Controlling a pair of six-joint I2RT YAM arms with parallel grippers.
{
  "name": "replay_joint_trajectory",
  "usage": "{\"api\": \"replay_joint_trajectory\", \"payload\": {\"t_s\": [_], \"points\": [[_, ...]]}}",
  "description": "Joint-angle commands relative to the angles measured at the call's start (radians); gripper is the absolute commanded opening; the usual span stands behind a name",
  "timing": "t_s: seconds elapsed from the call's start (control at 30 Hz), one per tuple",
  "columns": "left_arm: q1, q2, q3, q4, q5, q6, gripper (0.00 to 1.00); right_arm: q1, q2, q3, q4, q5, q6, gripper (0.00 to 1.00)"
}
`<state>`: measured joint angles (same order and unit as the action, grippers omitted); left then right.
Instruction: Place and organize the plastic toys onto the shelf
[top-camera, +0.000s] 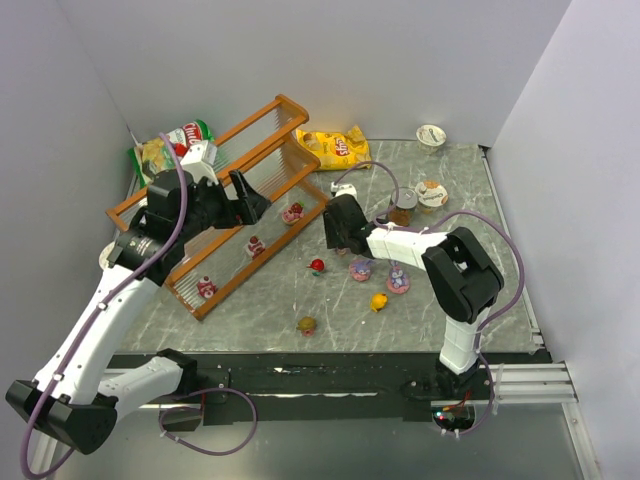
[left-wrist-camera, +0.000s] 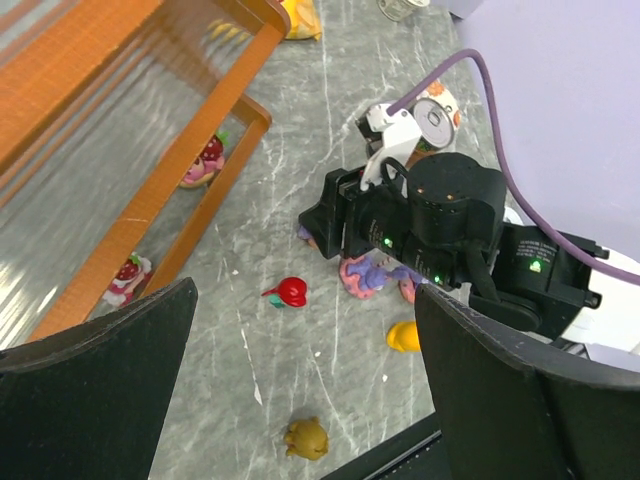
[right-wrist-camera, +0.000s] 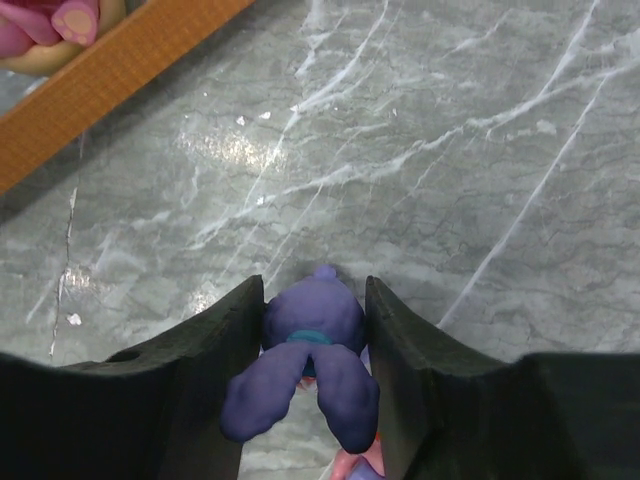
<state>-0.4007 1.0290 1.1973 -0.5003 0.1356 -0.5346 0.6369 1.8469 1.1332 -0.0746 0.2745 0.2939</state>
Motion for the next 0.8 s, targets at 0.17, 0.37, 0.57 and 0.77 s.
{"api": "replay_joint_trajectory", "payload": {"t_s": [0.17,0.37,0.57,0.77], "points": [[-0.004,-0.004,0.061,0.000,-0.041,0.030,0.96,-0.006,-0.074,0.030,0.018,0.020,0.019,0.85],[-0.004,-0.012,0.055,0.005,-0.039,0.035,0.96,-0.005,-0.138,0.034,-0.020,-0.026,0.034,0.95],[-0.004,0.002,0.016,0.071,0.054,0.053,0.96,-0.006,-0.291,0.010,-0.096,-0.104,0.063,0.99],[-0.043,0.089,0.025,0.126,0.113,0.081,0.96,-0.011,-0.495,0.000,-0.236,-0.117,0.094,0.99]]}}
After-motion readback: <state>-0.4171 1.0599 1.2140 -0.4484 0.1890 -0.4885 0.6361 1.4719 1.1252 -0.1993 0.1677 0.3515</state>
